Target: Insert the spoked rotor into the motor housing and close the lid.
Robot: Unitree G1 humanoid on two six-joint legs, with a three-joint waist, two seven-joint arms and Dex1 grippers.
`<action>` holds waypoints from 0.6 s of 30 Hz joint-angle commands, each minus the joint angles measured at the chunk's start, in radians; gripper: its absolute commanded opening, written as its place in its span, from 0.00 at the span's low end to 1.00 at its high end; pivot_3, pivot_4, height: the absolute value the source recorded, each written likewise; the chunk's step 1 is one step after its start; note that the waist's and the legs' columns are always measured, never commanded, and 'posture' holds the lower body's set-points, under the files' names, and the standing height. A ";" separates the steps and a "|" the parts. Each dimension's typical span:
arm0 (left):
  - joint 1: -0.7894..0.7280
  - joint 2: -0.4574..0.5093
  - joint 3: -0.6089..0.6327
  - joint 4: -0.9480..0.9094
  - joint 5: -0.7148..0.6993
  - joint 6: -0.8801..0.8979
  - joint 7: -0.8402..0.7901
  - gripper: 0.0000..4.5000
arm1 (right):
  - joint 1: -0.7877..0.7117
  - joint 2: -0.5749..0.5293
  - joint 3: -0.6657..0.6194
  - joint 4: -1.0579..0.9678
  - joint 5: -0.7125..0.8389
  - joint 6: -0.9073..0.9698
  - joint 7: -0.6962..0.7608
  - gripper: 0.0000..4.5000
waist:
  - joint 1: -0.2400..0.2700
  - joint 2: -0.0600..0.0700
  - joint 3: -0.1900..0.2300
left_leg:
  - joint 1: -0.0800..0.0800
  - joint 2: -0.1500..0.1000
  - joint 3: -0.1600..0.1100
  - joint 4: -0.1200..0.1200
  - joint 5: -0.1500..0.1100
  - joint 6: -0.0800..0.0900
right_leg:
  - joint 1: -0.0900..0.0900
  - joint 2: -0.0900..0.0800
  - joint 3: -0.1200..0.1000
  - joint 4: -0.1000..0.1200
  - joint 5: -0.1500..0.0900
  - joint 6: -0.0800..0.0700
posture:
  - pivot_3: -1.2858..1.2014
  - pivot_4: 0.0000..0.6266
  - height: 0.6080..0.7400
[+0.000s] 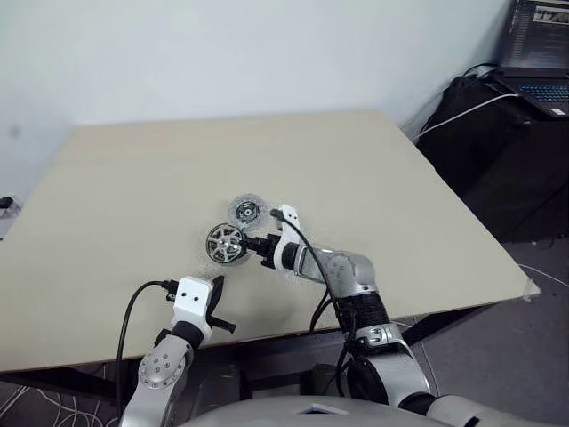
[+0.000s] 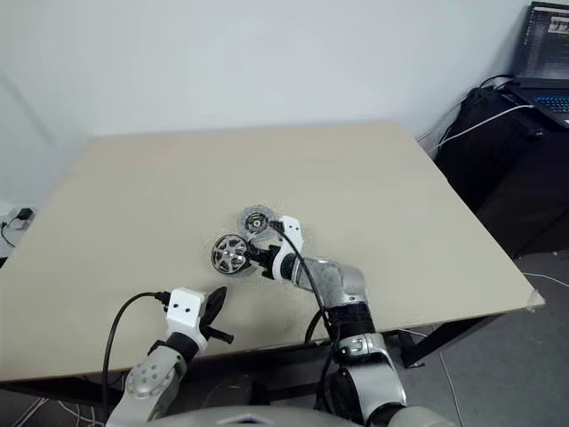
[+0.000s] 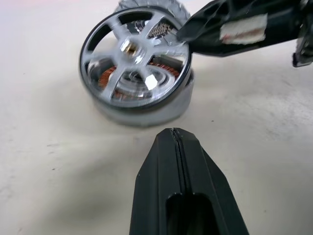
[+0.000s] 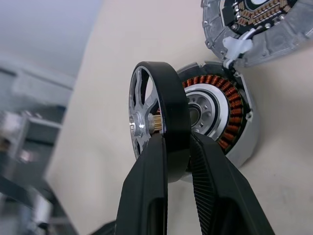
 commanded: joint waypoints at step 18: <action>-0.008 0.003 -0.004 -0.022 -0.002 -0.004 -0.003 0.00 | -0.022 0.136 0.062 -0.088 0.205 0.129 -0.122 0.08 | -0.007 0.000 0.000 | 0.000 0.000 0.000 0.000 0.000 0.000 | 0.000 0.001 0.000 0.000 0.000 0.000 | 0.52 0.00 1.00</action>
